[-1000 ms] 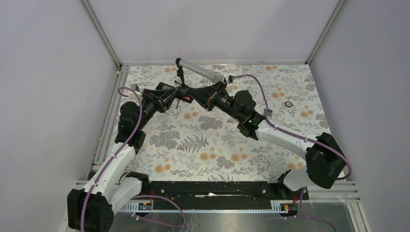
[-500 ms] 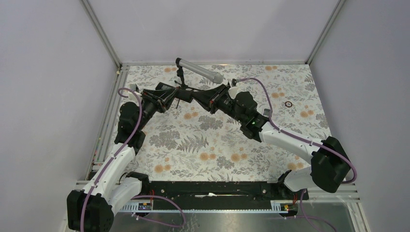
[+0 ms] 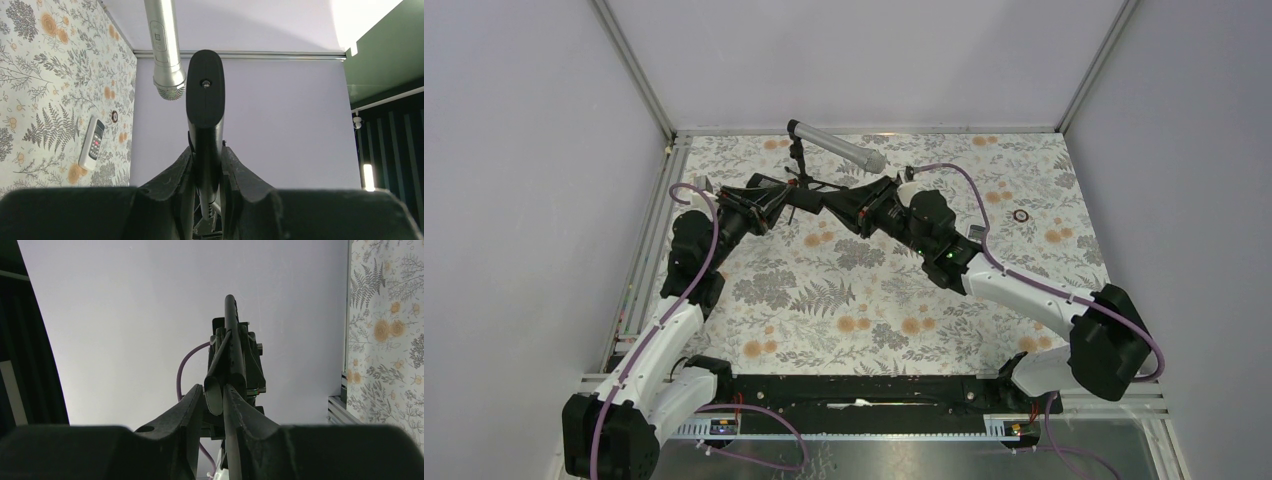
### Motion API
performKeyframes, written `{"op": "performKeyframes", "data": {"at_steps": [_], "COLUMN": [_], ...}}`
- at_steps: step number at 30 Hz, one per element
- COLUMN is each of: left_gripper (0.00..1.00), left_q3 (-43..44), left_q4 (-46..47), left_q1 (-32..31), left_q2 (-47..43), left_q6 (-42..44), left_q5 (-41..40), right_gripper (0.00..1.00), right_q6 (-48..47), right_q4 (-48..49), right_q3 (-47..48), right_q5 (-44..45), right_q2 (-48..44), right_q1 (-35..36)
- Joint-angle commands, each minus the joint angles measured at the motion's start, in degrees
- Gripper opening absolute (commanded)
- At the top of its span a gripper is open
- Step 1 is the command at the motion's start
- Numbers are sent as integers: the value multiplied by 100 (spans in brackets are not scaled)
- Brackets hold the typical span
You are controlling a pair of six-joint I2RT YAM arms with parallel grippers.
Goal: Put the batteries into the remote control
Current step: Load the battery cover into the remote control.
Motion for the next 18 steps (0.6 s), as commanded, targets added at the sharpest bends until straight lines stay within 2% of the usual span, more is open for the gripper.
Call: {"op": "performKeyframes", "data": {"at_steps": [1, 18], "left_gripper": [15, 15], "left_q3": [168, 164], "left_q4": [275, 343], "left_q1": [-27, -27], "left_q2": [-91, -32], "left_q6": [-137, -162], "left_q5": [-90, -120], "right_gripper": [29, 31], "right_q6": [-58, -88], "right_q4": [-116, -406], "right_q3": [29, -8], "right_q5": [195, 65], "right_q2": [-291, -383], "right_q1": [41, 28]}}
